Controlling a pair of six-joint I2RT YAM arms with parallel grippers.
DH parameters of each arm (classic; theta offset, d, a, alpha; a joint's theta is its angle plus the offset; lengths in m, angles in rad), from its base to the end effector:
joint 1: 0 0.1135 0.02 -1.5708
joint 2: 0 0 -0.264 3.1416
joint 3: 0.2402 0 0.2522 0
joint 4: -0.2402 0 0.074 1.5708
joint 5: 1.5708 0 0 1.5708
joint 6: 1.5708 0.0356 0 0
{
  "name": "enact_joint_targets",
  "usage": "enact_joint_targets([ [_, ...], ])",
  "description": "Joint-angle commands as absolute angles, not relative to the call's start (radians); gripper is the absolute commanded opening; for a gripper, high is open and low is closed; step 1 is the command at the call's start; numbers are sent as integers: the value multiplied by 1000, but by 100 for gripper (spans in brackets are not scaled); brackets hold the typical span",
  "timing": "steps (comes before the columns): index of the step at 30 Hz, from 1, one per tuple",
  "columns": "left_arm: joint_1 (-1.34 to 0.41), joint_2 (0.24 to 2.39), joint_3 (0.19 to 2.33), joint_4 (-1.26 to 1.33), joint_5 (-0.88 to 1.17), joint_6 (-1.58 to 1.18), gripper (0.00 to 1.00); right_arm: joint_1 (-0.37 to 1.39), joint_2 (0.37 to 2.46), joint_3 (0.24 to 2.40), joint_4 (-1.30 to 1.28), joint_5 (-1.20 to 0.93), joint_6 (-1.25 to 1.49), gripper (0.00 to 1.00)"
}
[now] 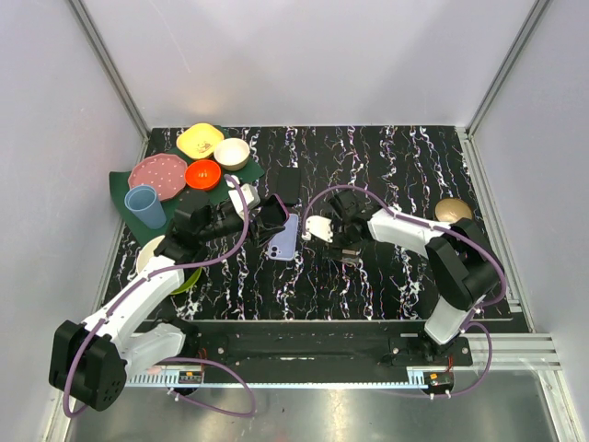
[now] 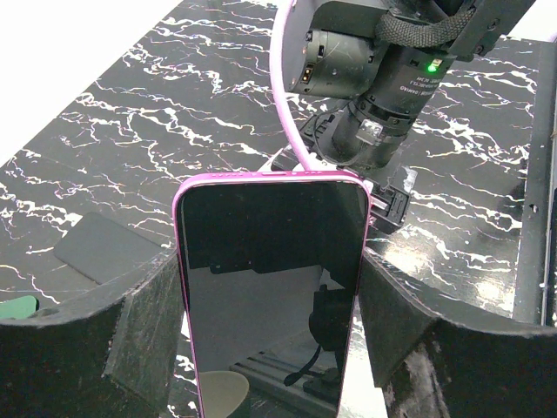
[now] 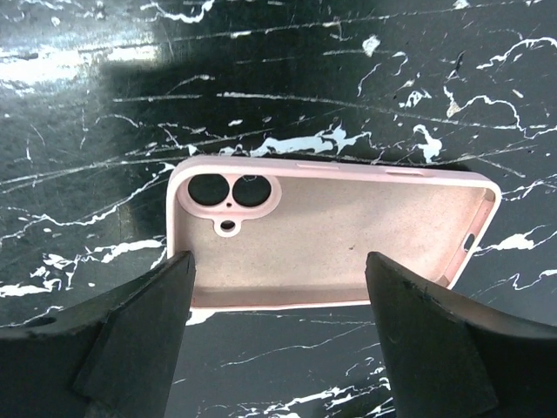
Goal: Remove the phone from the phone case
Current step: Place the phone case at the center of the board.
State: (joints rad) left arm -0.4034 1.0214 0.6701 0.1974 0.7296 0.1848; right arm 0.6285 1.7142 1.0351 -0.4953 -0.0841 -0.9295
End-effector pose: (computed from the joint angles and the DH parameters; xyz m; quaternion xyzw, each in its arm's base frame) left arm 0.2042 -0.1130 0.2953 0.4278 0.6116 -0.3356 0.5747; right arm 0.2638 0.1954 0.1666 -0.6941 0.6913 0.0112 0.2007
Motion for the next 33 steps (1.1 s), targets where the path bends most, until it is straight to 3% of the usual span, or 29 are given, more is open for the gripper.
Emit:
enact_joint_targets([
  [1, -397, 997, 706, 291, 758, 179, 32, 643, 1692, 1006, -606, -40, -999, 86],
  [15, -397, 996, 703, 293, 758, 175, 31, 641, 1674, 1020, -623, 28, -1006, 87],
  [25, -397, 997, 703, 291, 758, 175, 31, 641, 1618, 1153, -588, -184, -861, 87],
  [33, -397, 989, 710, 278, 755, 182, 31, 634, 1750, 1278, -652, -308, -608, 86],
])
